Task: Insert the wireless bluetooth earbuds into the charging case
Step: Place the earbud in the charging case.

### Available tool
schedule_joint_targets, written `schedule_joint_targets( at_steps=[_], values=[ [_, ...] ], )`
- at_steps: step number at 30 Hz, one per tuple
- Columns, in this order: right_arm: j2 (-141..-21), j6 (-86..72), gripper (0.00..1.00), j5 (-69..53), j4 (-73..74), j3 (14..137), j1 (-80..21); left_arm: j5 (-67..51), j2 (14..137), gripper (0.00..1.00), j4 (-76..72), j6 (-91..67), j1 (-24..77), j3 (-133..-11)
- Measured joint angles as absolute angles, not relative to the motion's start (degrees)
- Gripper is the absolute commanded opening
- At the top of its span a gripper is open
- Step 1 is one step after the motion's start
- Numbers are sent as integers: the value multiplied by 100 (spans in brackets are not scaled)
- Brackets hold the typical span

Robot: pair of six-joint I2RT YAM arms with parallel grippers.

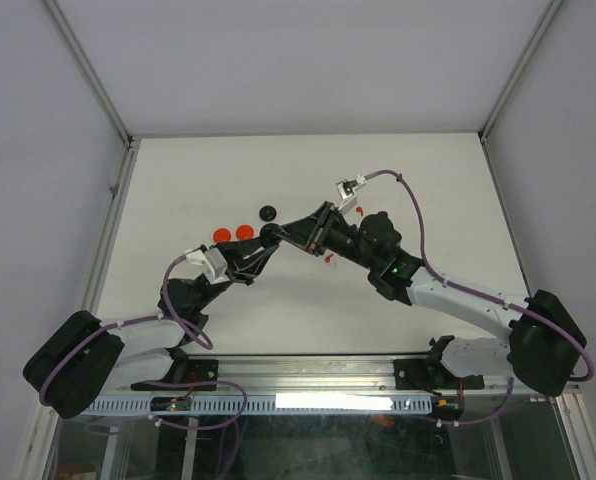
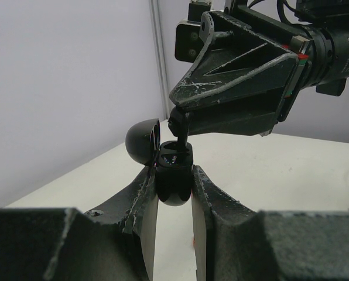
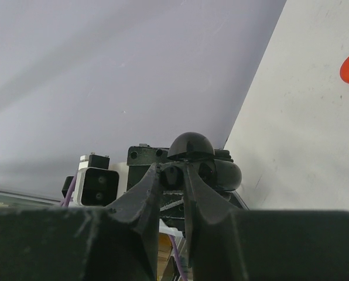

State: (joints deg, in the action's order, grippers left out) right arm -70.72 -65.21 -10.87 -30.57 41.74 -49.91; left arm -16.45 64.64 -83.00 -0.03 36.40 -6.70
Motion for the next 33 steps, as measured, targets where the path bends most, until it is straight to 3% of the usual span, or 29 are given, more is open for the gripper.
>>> schedule_joint_targets(
  at_steps=[9, 25, 33],
  values=[
    [-6993, -6720, 27, -919, -2842, 4150, -5013, -1623, 6451, 0, -8274, 1, 3632, -668],
    [-6987, -6775, 29, -823, -2552, 4156, -5009, -1529, 6560, 0, -8276, 21, 3632, -661],
    [-6906, -6414, 40, -637, -2062, 4303, -5013, -1514, 6678, 0, -8285, 21, 3629, -659]
  ],
)
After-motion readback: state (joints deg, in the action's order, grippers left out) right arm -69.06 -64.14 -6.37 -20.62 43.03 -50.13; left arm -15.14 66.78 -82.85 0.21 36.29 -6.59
